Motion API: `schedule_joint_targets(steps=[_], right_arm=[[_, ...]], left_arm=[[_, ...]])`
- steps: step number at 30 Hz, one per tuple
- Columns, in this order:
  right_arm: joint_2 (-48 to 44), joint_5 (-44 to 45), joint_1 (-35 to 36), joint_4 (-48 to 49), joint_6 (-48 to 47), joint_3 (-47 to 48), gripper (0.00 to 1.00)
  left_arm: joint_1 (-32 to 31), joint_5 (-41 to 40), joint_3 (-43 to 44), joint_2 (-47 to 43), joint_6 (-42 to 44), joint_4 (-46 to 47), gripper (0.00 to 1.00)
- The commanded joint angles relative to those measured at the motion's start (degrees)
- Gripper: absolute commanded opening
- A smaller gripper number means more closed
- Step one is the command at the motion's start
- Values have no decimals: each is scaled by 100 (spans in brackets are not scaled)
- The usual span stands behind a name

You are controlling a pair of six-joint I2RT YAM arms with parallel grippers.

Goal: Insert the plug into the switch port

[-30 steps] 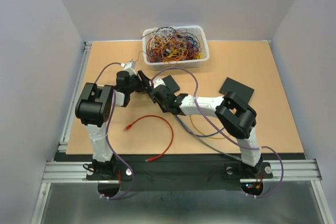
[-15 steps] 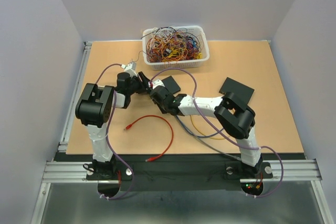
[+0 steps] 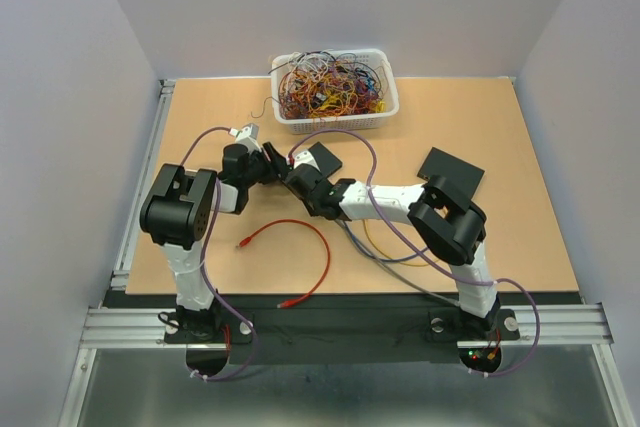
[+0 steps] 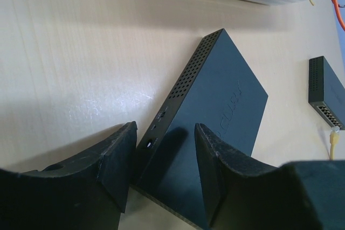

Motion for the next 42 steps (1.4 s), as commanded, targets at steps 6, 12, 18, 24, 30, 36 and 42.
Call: schedule_joint_targets(steps=[6,12,18,24,30,36,42], right_arm=[[-51,-80,-53,267,-39,529,0],[19,-89,-62,214,-101,678,0],[125,-159,-53,214,-101,705,0],[143,-229,-27,293,-206,669,1],[-24,-150,52,713,-478,406,0],[-375,-572,52,1864,-856,-199,0],[-648,-747,52,2954,-1120,-604,0]], left_arm=[[-367,38,-252,-308,-31,-182,57],[-596,-295,-559,-379,-154,-182,57],[-710,-375,-840,-300,-268,-16,56],[-798,-393,-893,-212,-260,55,55],[-842,-454,-885,-238,-172,64,55],[-956,-516,-867,-238,-31,73,54],[-1114,-682,-814,-229,136,-15,53]])
